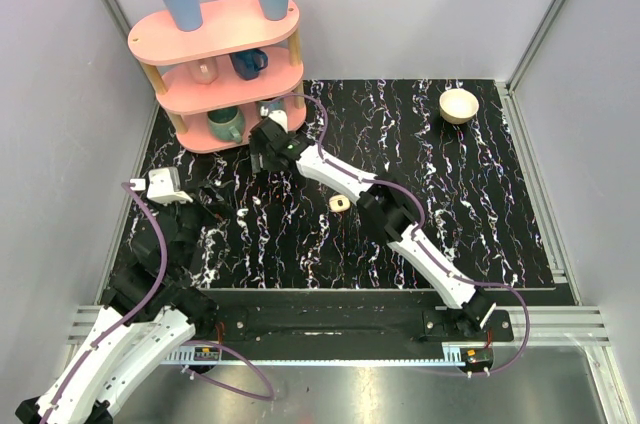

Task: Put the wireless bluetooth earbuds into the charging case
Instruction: Move the charging case to the center of the board.

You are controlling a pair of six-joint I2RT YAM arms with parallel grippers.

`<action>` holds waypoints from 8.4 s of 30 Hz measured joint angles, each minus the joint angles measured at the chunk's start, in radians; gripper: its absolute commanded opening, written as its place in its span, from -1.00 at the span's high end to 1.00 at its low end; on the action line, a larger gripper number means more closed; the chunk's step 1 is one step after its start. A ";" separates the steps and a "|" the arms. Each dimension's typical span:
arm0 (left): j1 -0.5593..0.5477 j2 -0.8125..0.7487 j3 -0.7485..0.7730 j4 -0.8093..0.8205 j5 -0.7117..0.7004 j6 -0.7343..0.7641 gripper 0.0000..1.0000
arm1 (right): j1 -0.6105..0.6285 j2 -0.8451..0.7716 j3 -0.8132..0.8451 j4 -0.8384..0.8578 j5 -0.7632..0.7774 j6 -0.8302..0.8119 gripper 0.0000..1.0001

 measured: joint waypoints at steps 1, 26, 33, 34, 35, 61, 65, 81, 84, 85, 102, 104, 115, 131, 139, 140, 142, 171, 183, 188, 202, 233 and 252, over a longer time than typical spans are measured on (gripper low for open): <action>0.000 0.000 0.000 0.000 0.000 -0.001 -0.98 | -0.004 0.006 0.013 -0.004 -0.005 -0.004 -0.74; 0.000 -0.005 -0.005 -0.021 0.002 -0.005 -0.98 | -0.021 0.075 0.113 -0.002 -0.167 -0.472 -0.66; 0.000 -0.003 -0.005 -0.021 0.003 -0.005 -0.98 | -0.032 0.082 0.122 0.002 -0.209 -0.516 -0.52; 0.000 -0.002 -0.005 -0.021 0.003 -0.005 -0.98 | -0.033 0.082 0.122 0.003 -0.210 -0.517 -0.50; 0.000 0.001 -0.005 -0.021 0.004 -0.005 -0.98 | -0.034 0.082 0.122 0.004 -0.211 -0.517 -0.50; 0.000 0.017 -0.016 -0.011 0.020 -0.014 -0.98 | -0.043 -0.321 -0.544 0.055 -0.040 -0.066 0.29; 0.000 0.019 -0.017 -0.004 0.029 -0.019 -0.98 | -0.026 -0.499 -0.825 0.080 -0.005 0.122 -0.21; 0.001 0.028 -0.020 0.008 0.040 -0.035 -0.98 | 0.042 -0.496 -0.788 0.098 -0.044 0.201 -0.64; 0.001 0.027 -0.020 0.008 0.040 -0.035 -0.98 | 0.042 -0.493 -0.777 0.095 -0.052 0.110 -0.61; 0.001 0.028 -0.020 0.008 0.040 -0.035 -0.98 | 0.042 -0.488 -0.769 0.097 -0.053 0.072 -0.61; 0.001 0.028 -0.020 0.008 0.050 -0.039 -0.98 | 0.042 -0.462 -0.781 0.140 -0.095 -0.348 -0.36; 0.001 0.028 -0.020 0.008 0.050 -0.039 -0.98 | 0.042 -0.462 -0.781 0.141 -0.095 -0.337 -0.19; 0.001 0.028 -0.020 0.008 0.050 -0.043 -0.98 | 0.021 -0.474 -0.793 0.119 -0.008 0.087 0.12; 0.001 0.025 -0.020 0.007 0.050 -0.050 -0.98 | 0.018 -0.511 -0.832 0.100 0.061 0.535 -0.47; 0.001 0.024 -0.020 0.005 0.050 -0.049 -0.98 | 0.018 -0.538 -0.861 0.172 0.035 0.408 -0.78; 0.001 0.024 -0.020 0.005 0.050 -0.049 -0.98 | 0.018 -0.558 -0.879 0.181 0.038 0.377 -0.78; 0.001 0.024 -0.020 0.005 0.050 -0.049 -0.98 | 0.017 -0.595 -0.893 0.182 0.048 0.303 -0.77; 0.001 0.029 -0.020 0.000 0.050 -0.048 -0.98 | -0.051 -0.544 -0.897 0.241 -0.403 -0.768 -0.89; 0.001 0.040 -0.020 0.000 0.050 -0.048 -0.98 | -0.051 -0.476 -0.831 0.243 -0.430 -0.846 -0.64; 0.001 0.042 -0.020 0.000 0.050 -0.048 -0.98 | -0.051 -0.462 -0.811 0.241 -0.426 -0.848 -0.38; 0.001 0.049 -0.020 0.000 0.050 -0.048 -0.98 | -0.051 -0.463 -0.812 0.241 -0.419 -0.848 -0.51; 0.001 0.025 -0.020 0.016 0.056 -0.043 -0.98 | -0.091 -0.496 -0.785 0.182 -0.313 -0.266 0.40; 0.001 0.075 -0.023 0.048 0.118 -0.060 -0.98 | -0.042 -0.597 -0.983 0.102 0.104 0.238 -0.01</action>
